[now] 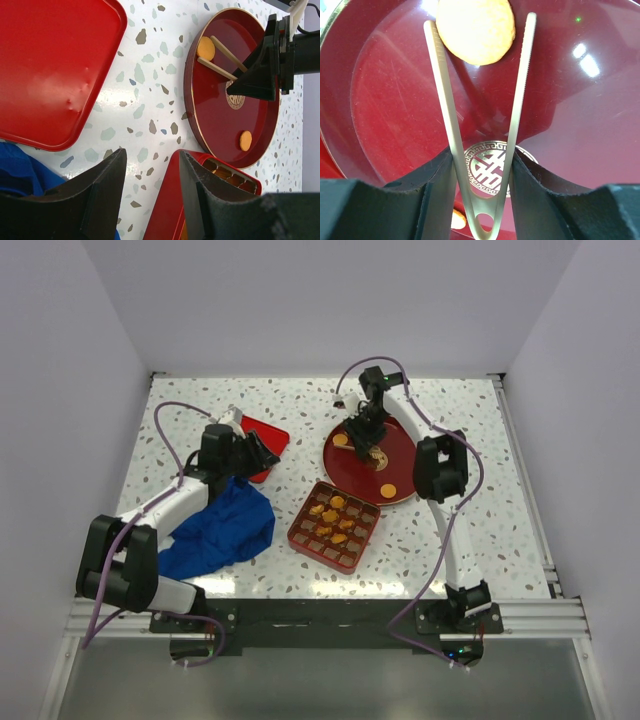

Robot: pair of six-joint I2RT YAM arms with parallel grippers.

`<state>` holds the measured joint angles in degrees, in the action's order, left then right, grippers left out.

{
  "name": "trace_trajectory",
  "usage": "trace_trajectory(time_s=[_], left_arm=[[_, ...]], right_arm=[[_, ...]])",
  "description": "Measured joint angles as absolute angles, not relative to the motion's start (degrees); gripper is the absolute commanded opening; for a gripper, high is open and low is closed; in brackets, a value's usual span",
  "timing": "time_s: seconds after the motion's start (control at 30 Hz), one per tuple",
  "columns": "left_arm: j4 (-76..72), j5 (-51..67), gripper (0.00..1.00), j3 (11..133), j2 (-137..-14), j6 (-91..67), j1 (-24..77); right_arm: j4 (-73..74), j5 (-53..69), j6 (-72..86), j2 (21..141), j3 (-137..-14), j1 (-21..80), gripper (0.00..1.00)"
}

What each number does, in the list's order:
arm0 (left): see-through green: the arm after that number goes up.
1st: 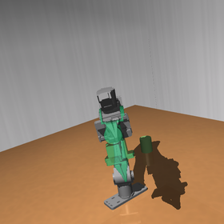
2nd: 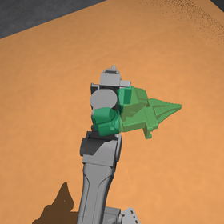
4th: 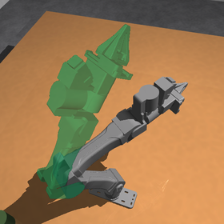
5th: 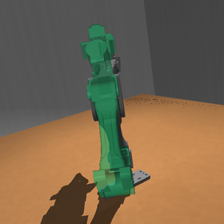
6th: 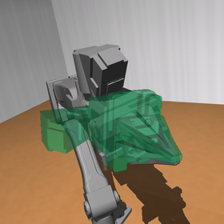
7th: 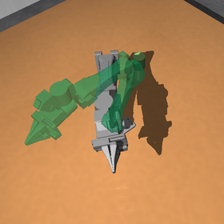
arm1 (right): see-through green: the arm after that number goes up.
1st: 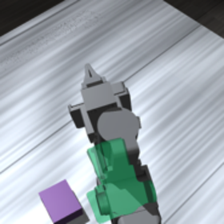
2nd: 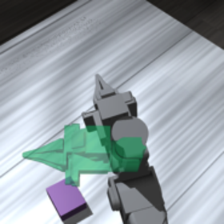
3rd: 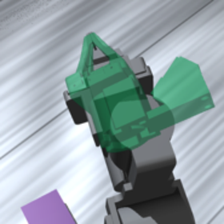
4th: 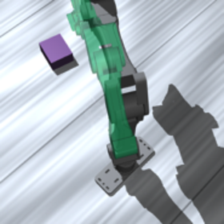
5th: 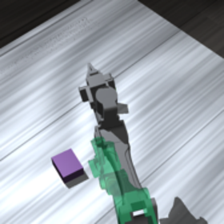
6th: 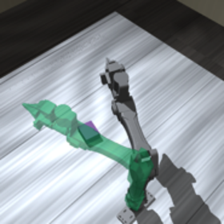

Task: Pack the cookies
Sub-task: Pick up the fake cookies from the plate, then place the fake cookies in the empty pocket of the box.

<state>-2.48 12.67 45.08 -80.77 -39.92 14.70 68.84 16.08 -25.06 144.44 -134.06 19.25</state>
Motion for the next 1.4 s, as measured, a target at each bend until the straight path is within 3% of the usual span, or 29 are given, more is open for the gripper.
trace_trajectory(time_s=[0.3,0.63,1.2,1.4], left_arm=[[-2.48,12.67,0.51,45.08,-80.77,-39.92,14.63],[-2.46,12.67,0.51,45.08,-80.64,-39.9,14.63],[-2.48,12.67,0.51,45.08,-79.46,-39.92,14.28],[-2.44,12.64,0.51,43.94,-77.69,-39.9,14.26]], right_arm=[[68.82,16.01,-25.06,144.84,-134.41,19.51,0.28],[67.48,16.49,-25.32,143.24,-131.9,19.53,0.21],[64.07,24.62,-30.63,118.69,-107.59,19.9,0.18],[66.24,26.89,-35.42,109.51,-97.36,25.1,0.18]])
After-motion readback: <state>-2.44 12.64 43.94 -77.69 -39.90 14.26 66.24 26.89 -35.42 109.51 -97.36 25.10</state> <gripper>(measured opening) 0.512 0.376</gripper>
